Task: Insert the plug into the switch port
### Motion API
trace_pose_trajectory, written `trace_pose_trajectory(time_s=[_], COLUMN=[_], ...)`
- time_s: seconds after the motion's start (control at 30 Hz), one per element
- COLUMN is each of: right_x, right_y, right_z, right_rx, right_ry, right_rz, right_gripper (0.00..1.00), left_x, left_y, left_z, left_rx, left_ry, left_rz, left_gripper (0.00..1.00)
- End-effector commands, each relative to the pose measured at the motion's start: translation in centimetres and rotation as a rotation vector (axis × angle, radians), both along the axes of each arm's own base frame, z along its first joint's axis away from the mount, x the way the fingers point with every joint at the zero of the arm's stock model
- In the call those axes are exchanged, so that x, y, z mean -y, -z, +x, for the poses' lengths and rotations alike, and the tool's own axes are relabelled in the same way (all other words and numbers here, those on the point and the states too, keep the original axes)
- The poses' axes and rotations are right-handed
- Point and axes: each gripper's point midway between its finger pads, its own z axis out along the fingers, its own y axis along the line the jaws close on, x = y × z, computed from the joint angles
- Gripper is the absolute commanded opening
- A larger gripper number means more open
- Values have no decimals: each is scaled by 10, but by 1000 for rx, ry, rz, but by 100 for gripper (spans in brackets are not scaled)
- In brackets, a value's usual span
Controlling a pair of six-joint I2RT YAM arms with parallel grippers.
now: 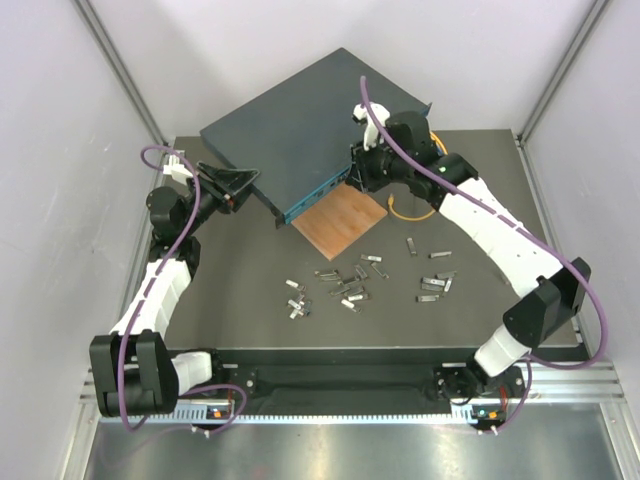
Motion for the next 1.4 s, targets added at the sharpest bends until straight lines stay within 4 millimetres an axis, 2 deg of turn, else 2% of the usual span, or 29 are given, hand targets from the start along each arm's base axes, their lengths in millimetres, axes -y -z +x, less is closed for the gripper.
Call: trace_pose_trajectory(time_s=[0.0,0.2,0.37,0.5,0.6,0.63,0.73,0.77,0.83,0.9,0.93,0.97,1.07,1.13,1.23,1.33,1.37], right_x=[-23,-26,-19,7,29,35,58,68,83,106,122,132,169,195,220,237,240], right_y=[-67,-73,-70,-59,-55,-54,-47,-44,-28,-5,3,18,60,80,107,138,142], right_z=[30,39,31,9,-8,-13,-30,-38,-46,-59,-58,-65,-72,-73,-70,-66,-59], right_rx=[170,179,199,205,225,242,253,258,256,210,218,187,105,66,26,-10,4], right_ry=[32,61,31,-7,-72,-97,-147,-164,-188,-192,-193,-188,-177,-162,-166,-206,-203], right_rz=[189,216,171,110,62,45,12,1,-68,-111,-145,-170,-276,-341,-437,-538,-561], right_gripper=[24,25,28,42,61,69,85,87,90,91,89,87,80,77,73,70,69], left_x=[9,10,9,5,1,0,-3,-5,-8,-10,-11,-12,-15,-21,-25,-27,-26], left_y=[24,24,25,18,11,11,6,6,4,1,0,0,-3,-4,-5,-7,-11], left_z=[11,10,10,10,9,8,6,5,4,2,1,0,-3,-3,-6,-9,-10], left_rx=[9,15,18,37,58,57,63,65,67,77,78,79,88,84,92,98,104], left_ry=[5,8,6,-1,-4,-2,-12,-20,-29,-37,-38,-38,-46,-60,-62,-45,-35], left_rz=[97,102,122,122,125,125,127,131,138,148,152,163,177,179,190,214,221], left_gripper=[0,0,0,1,8,15,26,33,41,53,55,62,68,70,77,81,81])
